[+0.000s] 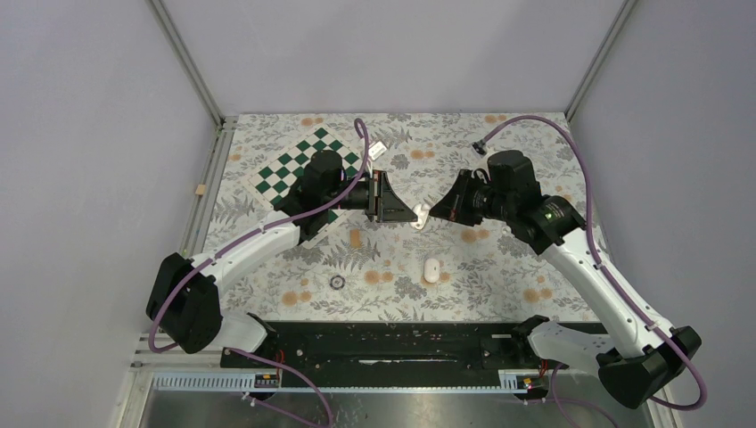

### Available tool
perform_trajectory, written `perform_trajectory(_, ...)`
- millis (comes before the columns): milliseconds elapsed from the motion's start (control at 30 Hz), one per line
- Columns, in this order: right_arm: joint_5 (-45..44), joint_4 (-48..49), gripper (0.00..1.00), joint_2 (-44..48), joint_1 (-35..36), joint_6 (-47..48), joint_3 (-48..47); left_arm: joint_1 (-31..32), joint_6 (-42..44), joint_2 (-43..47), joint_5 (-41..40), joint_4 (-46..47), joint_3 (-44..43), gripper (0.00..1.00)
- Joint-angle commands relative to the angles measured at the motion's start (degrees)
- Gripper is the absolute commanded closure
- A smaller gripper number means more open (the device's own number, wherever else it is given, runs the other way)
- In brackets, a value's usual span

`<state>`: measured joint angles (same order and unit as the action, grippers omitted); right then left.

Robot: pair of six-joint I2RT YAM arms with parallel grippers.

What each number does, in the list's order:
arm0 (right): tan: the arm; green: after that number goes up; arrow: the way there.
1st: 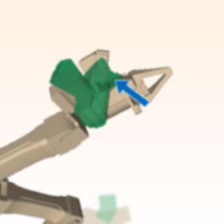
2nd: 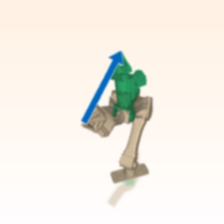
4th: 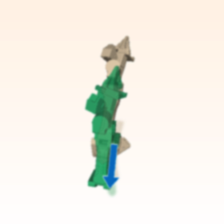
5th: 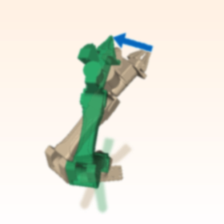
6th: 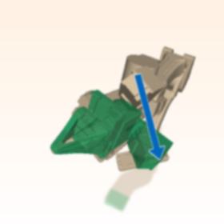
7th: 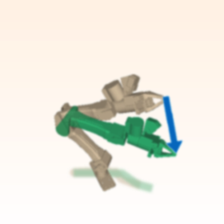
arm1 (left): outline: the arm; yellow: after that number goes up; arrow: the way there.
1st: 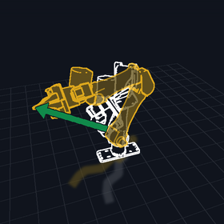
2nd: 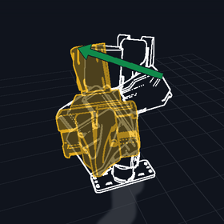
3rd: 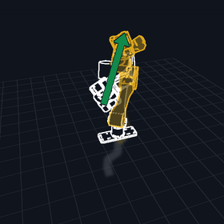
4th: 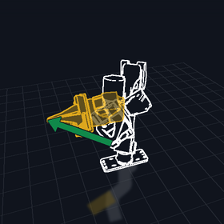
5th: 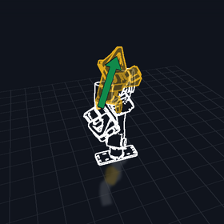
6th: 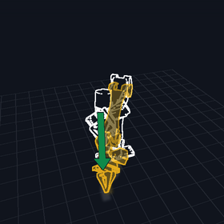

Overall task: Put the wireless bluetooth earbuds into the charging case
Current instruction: Place the earbud in the charging case.

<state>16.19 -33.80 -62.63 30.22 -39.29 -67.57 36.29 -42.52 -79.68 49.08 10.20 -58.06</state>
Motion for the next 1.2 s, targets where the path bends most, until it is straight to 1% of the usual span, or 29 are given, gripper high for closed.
perform_trajectory(0, 0.85, 0.69, 1.0, 0.92, 0.98, 0.38, 0.07, -0.17, -0.37, 0.75, 0.98, 3.6, -1.69, 1.0)
perform_trajectory(167, -5.24, -2.25, 1.0, 1.85, 0.91, 1.51, -0.15, -0.27, -0.37, 0.81, 1.09, 3.65, -1.7, 1.0)
perform_trajectory(333, -7.27, -1.94, 1.0, 0.86, 0.9, 1.27, -2.39, -0.3, -0.37, 0.88, 1.24, 3.62, -1.61, 1.0)
perform_trajectory(533, -6.06, -1.03, 1.0, -1.81, 0.9, 1.42, -4.32, -0.32, -0.37, 1.27, 1.26, 3.69, -1.38, 1.0)
perform_trajectory(833, -6.1, -0.61, 1.0, -1.29, 0.91, 1.34, -4.27, -0.39, -0.54, 1.29, 1.41, 4.15, -1.12, 1.0)
perform_trajectory(1167, -9.22, -0.79, 1.0, -0.85, 0.86, 1.28, -4.9, -0.35, -0.72, 1.61, 1.59, 4.39, -0.91, 1.0)
